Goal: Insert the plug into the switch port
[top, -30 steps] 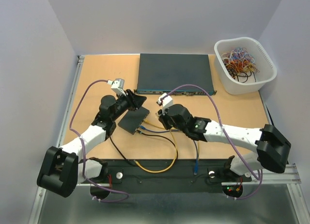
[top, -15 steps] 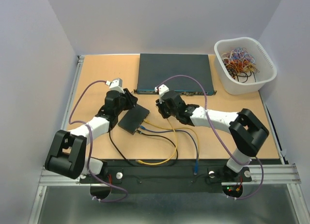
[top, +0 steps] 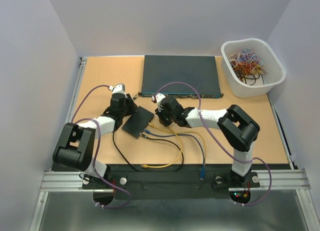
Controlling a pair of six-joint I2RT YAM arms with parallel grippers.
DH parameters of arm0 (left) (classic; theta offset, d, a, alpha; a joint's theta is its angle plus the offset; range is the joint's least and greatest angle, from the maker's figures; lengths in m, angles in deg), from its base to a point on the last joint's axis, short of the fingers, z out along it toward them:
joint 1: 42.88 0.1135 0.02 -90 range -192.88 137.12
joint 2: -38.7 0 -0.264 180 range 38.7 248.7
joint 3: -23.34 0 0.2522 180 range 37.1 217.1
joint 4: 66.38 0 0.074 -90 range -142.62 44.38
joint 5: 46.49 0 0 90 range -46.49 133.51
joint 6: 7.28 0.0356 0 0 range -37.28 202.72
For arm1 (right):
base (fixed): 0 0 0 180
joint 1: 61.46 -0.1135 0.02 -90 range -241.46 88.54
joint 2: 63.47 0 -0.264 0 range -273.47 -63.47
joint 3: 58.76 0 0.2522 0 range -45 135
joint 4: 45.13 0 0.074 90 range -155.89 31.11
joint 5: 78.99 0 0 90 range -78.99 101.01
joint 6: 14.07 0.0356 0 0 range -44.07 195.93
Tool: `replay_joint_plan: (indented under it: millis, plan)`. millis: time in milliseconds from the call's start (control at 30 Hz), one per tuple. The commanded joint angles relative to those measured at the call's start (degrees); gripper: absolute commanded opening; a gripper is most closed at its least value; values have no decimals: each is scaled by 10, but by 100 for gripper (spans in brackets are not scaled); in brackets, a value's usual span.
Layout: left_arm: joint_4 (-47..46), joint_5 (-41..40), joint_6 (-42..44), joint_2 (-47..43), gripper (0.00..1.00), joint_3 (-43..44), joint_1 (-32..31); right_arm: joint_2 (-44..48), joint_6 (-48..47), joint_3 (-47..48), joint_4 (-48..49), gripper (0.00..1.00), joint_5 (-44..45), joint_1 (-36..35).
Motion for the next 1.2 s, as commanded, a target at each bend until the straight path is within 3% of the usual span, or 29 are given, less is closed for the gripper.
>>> replay_joint_plan:
  millis: [0,1167]
  plan:
    - [-18,-5,11,11,43,16,3,3,-8,22,2,0,-15,-4]
    - [-23,41,-18,47,43,19,2,-43,-8,108,-68,0,-22,-33]
